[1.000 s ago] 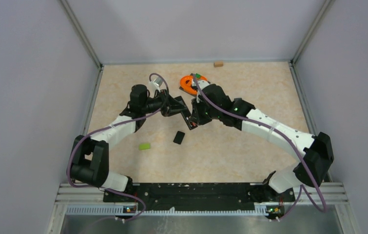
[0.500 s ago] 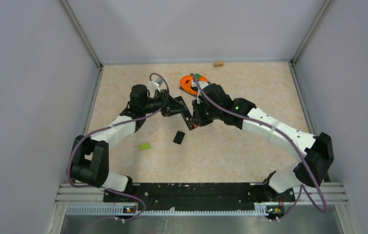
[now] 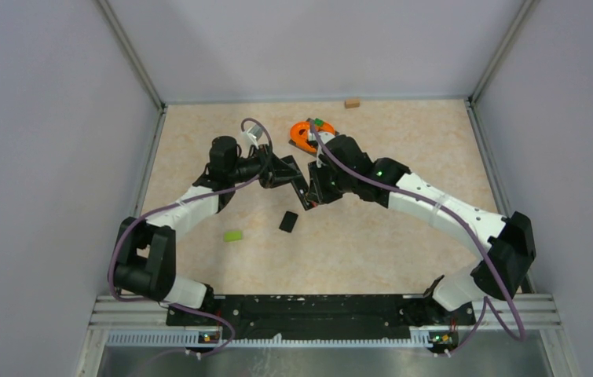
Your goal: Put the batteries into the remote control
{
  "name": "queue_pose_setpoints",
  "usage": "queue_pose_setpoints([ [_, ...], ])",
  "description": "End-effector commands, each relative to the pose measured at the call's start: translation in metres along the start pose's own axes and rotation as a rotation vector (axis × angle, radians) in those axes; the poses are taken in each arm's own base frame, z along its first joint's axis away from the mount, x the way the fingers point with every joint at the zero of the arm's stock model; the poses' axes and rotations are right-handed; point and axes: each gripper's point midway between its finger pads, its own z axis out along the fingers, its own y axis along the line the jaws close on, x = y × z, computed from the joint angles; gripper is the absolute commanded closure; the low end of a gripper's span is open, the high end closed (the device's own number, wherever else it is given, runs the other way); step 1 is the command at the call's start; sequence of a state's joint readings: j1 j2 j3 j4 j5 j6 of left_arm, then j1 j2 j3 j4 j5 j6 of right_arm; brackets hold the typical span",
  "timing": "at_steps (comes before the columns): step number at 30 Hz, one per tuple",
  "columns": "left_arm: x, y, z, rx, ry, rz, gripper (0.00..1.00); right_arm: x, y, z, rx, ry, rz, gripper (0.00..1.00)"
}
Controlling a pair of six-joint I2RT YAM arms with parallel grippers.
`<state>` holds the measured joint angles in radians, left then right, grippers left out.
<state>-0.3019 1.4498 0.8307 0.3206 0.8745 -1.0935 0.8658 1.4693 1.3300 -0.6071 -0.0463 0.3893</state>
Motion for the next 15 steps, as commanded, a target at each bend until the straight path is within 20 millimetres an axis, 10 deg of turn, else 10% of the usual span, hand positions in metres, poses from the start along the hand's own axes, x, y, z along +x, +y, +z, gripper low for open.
queue_pose_setpoints([
  [1, -0.005, -0.030, -0.001, 0.081, 0.023, 0.015, 1.00, -0.020, 0.000, 0.000, 0.024, -0.057, 0.021, 0.85],
  [15, -0.008, -0.027, 0.002, 0.058, 0.029, -0.085, 1.00, -0.041, 0.004, -0.016, -0.028, -0.150, 0.128, 0.67],
])
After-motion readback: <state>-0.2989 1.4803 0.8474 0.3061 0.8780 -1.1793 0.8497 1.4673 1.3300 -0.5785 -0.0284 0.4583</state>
